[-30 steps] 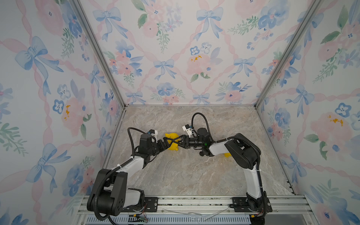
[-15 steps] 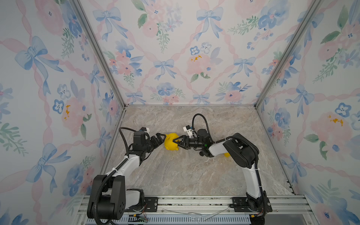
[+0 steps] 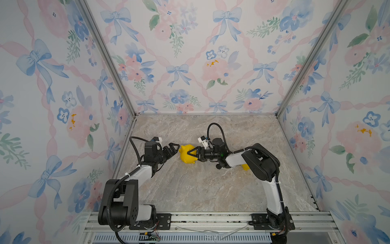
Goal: Open piggy banks
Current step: Pick up the piggy bank from the center of the board.
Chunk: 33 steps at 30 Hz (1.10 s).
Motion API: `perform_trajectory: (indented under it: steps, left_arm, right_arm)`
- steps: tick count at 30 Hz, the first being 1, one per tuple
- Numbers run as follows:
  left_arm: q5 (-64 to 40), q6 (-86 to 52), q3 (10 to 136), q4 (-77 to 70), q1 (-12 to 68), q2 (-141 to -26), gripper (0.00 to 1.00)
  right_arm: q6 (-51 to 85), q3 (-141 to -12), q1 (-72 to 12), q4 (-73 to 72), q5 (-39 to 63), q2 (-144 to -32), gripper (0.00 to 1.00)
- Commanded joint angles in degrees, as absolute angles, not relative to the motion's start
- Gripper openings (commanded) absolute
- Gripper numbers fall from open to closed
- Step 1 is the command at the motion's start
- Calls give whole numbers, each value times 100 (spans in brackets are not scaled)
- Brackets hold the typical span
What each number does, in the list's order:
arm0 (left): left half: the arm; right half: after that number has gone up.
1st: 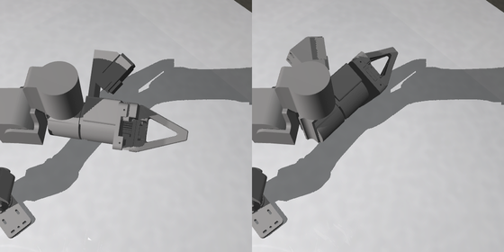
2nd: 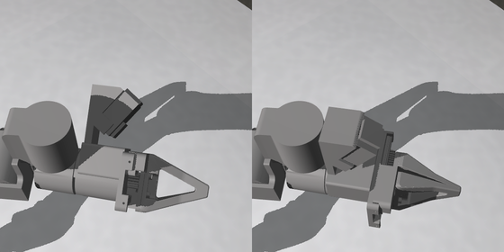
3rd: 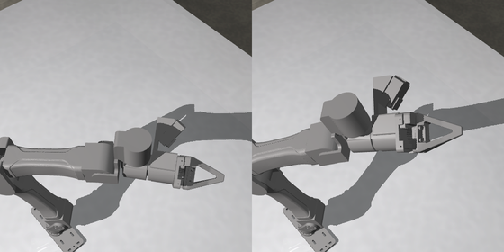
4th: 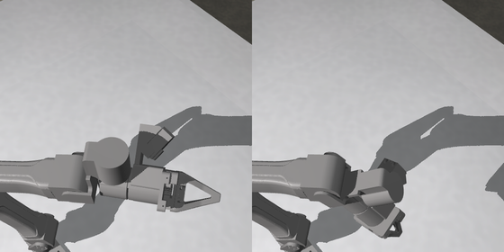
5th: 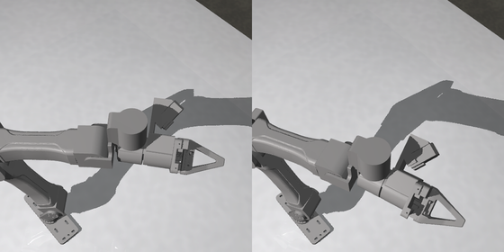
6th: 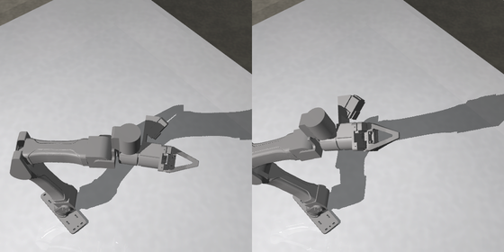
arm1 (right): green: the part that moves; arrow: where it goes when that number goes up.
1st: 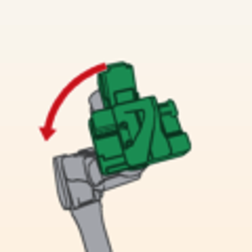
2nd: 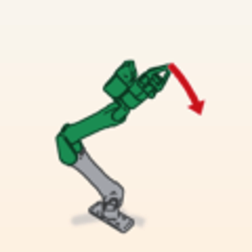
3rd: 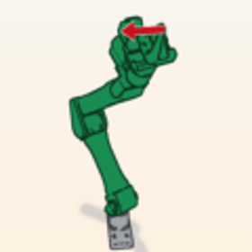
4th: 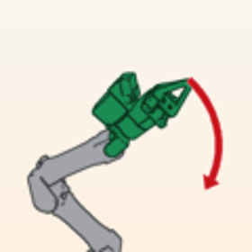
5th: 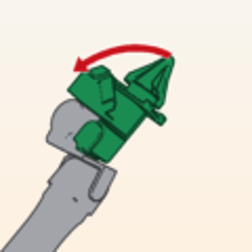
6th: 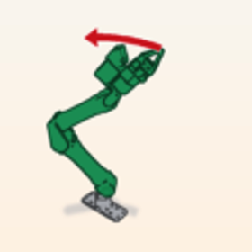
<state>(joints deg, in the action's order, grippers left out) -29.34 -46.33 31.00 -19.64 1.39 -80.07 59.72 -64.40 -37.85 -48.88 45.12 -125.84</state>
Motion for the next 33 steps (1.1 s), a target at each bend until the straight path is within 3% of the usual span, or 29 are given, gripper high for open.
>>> perform_trajectory:
  steps: [1,10,33]
  left_arm:
    - [-3210,-4526,3147,-2428,106,-8251,98]
    - [-3710,-4758,2929,-3747,114,-8927,98]
    - [-4559,-5856,2861,-5845,88,-10451,98]
  right_arm:
    - [5738,-6567,-3649,-4457,4757,-12788,84]
    - [5213,-6775,-3580,-3520,4767,-12683,83]
    - [5119,-6897,-3612,-3259,4729,-12739,82]
